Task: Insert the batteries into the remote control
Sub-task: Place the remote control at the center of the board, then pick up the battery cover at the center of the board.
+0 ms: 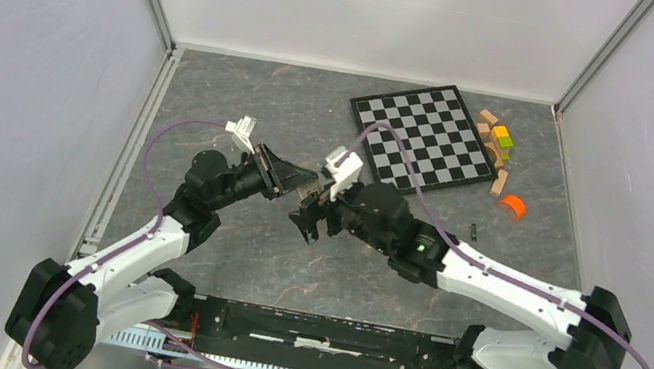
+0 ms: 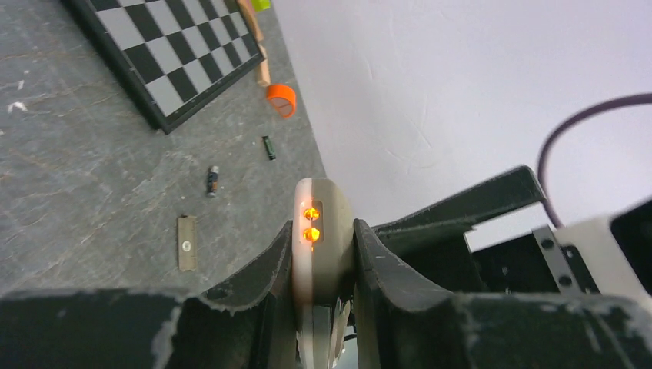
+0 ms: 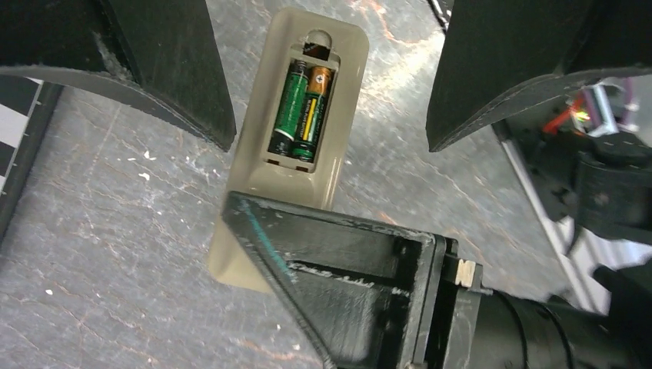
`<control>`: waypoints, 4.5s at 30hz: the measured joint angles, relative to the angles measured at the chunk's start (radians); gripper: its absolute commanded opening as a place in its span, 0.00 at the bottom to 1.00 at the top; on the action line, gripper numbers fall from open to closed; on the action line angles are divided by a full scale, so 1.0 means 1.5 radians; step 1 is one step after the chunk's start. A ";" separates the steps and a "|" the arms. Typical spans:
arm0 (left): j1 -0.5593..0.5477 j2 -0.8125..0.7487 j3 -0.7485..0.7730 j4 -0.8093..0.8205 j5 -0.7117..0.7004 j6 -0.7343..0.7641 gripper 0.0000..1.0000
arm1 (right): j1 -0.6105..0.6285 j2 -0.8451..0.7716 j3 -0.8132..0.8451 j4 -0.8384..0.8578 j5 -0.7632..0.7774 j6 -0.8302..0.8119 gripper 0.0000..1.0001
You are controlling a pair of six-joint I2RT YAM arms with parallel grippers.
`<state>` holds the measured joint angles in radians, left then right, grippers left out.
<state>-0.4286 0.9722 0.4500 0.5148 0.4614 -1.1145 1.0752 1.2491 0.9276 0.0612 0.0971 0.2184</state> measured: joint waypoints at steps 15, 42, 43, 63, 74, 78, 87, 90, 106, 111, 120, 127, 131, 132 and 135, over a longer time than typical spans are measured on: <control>0.003 -0.016 0.000 -0.042 -0.045 0.007 0.05 | 0.023 0.109 0.082 -0.104 0.112 -0.038 0.33; 0.137 -0.080 0.050 -0.554 -0.220 0.099 1.00 | -0.021 0.205 -0.067 -0.159 -0.056 -0.294 0.21; 0.137 -0.077 0.053 -0.555 -0.217 0.103 1.00 | -0.021 0.217 -0.065 -0.162 -0.067 -0.304 0.22; 0.141 -0.039 0.079 -0.572 -0.176 0.157 1.00 | -0.034 0.301 0.021 -0.215 -0.158 -0.358 0.80; 0.141 -0.037 0.081 -0.571 -0.143 0.181 1.00 | -0.123 0.182 0.021 -0.231 -0.148 -0.216 0.59; 0.141 -0.038 0.081 -0.566 -0.120 0.184 0.96 | -0.186 0.159 0.018 -0.233 -0.066 -0.082 0.48; 0.141 -0.038 0.078 -0.529 -0.040 0.187 0.89 | -0.203 0.190 -0.011 -0.286 0.065 0.032 0.45; 0.141 -0.038 0.077 -0.527 -0.027 0.190 0.89 | -0.207 0.203 -0.011 -0.292 0.079 0.026 0.40; 0.141 -0.019 0.069 -0.514 -0.003 0.194 0.83 | -0.230 0.244 -0.012 -0.293 0.038 -0.047 0.32; 0.141 -0.015 0.069 -0.510 -0.003 0.194 0.83 | -0.234 0.248 -0.012 -0.291 0.023 -0.062 0.25; 0.141 -0.003 0.069 -0.499 0.009 0.194 0.83 | -0.244 0.264 -0.010 -0.283 -0.023 -0.082 0.03; 0.141 0.006 0.066 -0.496 0.016 0.194 0.83 | -0.255 0.261 -0.010 -0.283 -0.035 -0.081 0.00; 0.141 0.006 0.060 -0.482 0.032 0.193 0.84 | -0.264 0.246 -0.024 -0.278 -0.026 -0.068 0.00; 0.140 0.006 0.059 -0.479 0.032 0.193 0.84 | -0.267 0.235 -0.031 -0.277 -0.024 -0.062 0.00; 0.127 0.009 0.053 -0.460 0.041 0.192 0.84 | -0.272 0.190 -0.049 -0.270 -0.025 -0.044 0.00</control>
<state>-0.2382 0.9863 0.5289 -0.1757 0.5228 -0.8268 0.6670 1.5341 0.8543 -0.3431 0.0589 0.1520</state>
